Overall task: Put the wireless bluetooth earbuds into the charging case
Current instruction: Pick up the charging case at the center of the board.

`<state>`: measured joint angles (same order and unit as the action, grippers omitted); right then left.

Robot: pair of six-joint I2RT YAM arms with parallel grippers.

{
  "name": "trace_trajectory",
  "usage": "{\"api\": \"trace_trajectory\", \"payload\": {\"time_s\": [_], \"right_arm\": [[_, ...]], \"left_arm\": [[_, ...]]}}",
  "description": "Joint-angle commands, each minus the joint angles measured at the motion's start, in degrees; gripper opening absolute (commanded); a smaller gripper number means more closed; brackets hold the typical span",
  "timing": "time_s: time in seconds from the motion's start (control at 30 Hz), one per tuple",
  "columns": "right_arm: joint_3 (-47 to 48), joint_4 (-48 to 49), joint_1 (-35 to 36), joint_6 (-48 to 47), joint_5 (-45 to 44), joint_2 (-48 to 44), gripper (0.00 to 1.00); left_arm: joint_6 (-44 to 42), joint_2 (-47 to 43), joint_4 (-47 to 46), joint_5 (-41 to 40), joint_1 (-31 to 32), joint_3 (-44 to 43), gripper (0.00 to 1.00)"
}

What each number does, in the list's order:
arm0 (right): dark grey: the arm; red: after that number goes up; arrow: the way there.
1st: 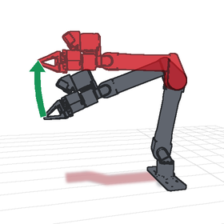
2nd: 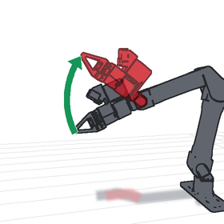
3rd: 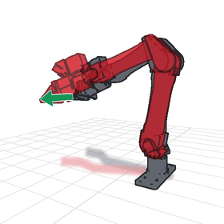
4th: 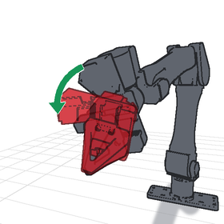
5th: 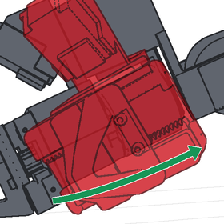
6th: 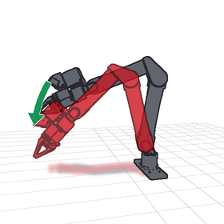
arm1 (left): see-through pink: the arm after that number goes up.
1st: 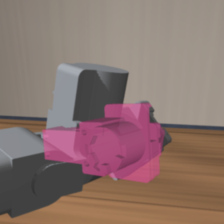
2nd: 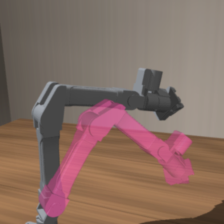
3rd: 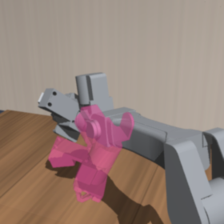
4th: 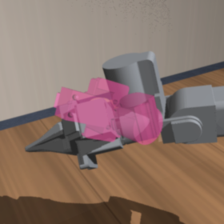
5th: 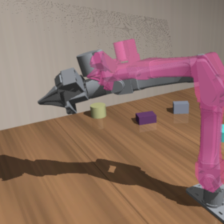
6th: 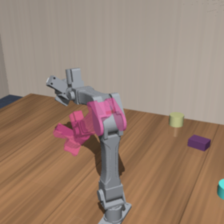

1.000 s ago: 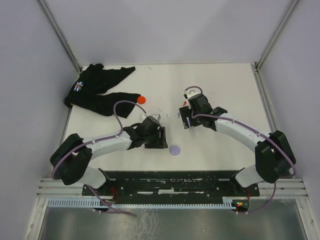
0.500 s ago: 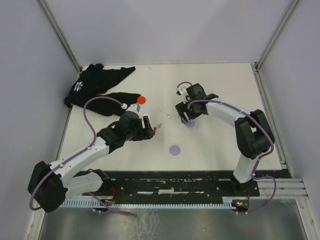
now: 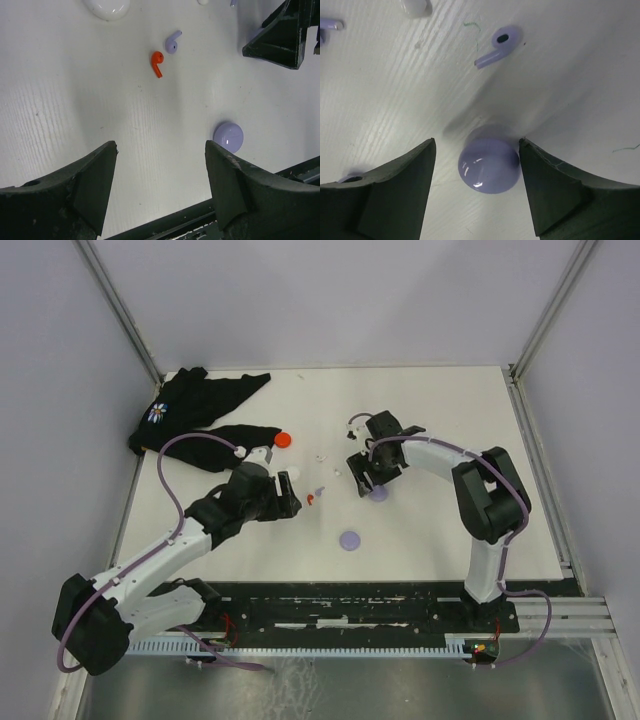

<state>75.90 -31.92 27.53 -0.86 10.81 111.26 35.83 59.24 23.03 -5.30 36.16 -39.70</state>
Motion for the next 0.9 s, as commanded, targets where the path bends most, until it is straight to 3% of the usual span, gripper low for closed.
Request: {"api": "trace_trajectory", "payload": {"time_s": [0.0, 0.27, 0.6, 0.87], "right_arm": [[-4.09, -0.6, -0.04, 3.13, 5.02, -4.53, 0.76], [-9.69, 1.72, 1.21, 5.14, 6.14, -8.84, 0.75], [-9.95, 1.96, 5.44, 0.33, -4.49, -8.96, 0.7], [-10.93, 2.67, 7.84, -1.84, -6.71, -7.15, 0.56]], "left_arm": [[-1.87, 0.34, -3.58, 1.63, -0.48, 0.14, 0.78], [-1.29, 4.04, -5.57, 4.99, -1.12, -0.47, 0.78], [0.26, 4.43, -8.05, 7.2, -1.82, 0.56, 0.78], [1.57, 4.29, -10.18, 10.03, -3.47, 1.55, 0.77]]}}
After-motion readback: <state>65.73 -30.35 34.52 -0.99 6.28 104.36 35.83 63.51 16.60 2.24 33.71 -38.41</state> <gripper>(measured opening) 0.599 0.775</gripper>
